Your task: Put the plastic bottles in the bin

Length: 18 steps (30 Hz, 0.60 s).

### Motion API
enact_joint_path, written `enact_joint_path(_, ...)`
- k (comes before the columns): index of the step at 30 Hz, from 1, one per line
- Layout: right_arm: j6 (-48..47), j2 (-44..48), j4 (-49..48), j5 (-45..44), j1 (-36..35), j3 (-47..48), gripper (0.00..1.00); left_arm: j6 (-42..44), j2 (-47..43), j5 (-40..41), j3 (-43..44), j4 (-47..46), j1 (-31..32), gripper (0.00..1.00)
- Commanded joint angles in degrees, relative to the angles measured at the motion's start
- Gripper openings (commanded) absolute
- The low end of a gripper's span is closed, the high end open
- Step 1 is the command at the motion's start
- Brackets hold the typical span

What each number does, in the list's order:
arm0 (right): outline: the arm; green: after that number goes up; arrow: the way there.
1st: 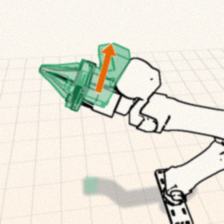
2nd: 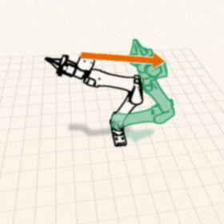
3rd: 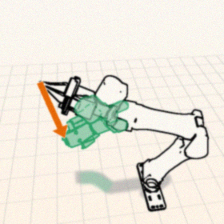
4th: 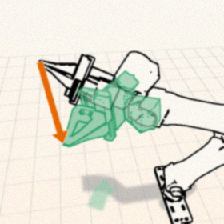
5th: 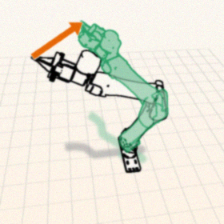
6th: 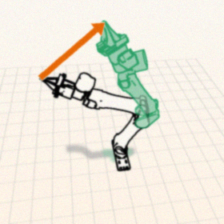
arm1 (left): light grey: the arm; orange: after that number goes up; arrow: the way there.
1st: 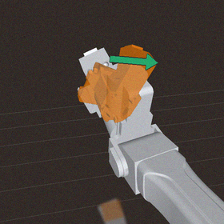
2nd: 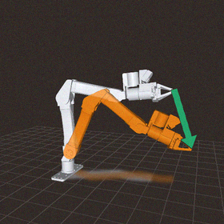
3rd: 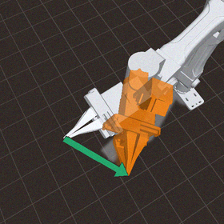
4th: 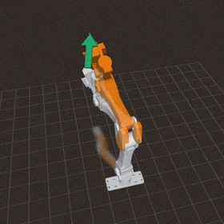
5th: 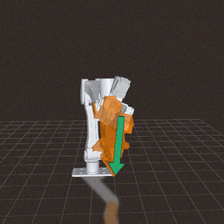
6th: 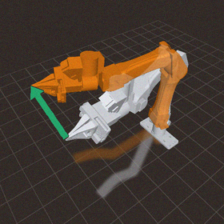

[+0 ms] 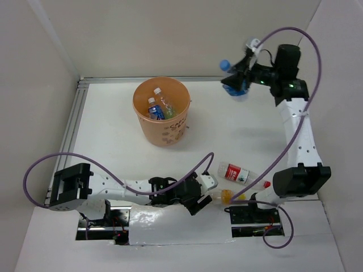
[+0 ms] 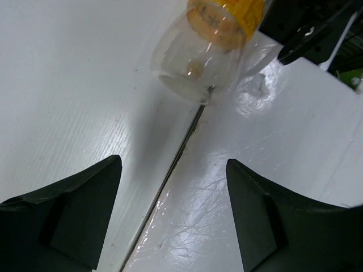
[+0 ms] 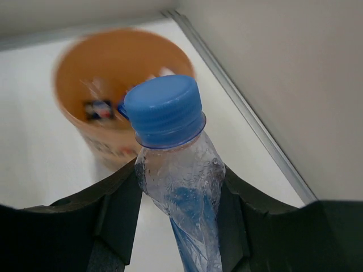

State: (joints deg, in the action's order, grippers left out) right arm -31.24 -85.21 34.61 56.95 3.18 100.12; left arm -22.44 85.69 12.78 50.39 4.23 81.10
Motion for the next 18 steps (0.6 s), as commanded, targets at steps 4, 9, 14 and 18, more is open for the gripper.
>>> enact_joint_path(4,20.3,-12.1,-19.3,8.3,-20.2,14.6,0.0,-0.6,-1.2,6.9,-2.1,-4.9,2.5,0.93)
enact_joint_path(9,19.6,-18.1,-20.4,5.1,-28.7,19.8,0.0,0.1,0.7,9.4,0.6,-3.9,3.7,0.97)
enact_joint_path(14,24.1,-23.9,-19.9,3.4,-30.8,21.8,0.49,3.1,2.6,9.9,3.7,-4.1,3.7,0.99)
enact_joint_path(18,25.7,-22.2,-17.4,-1.7,-28.5,20.4,1.0,8.3,6.8,8.8,7.5,-4.6,3.7,0.99)
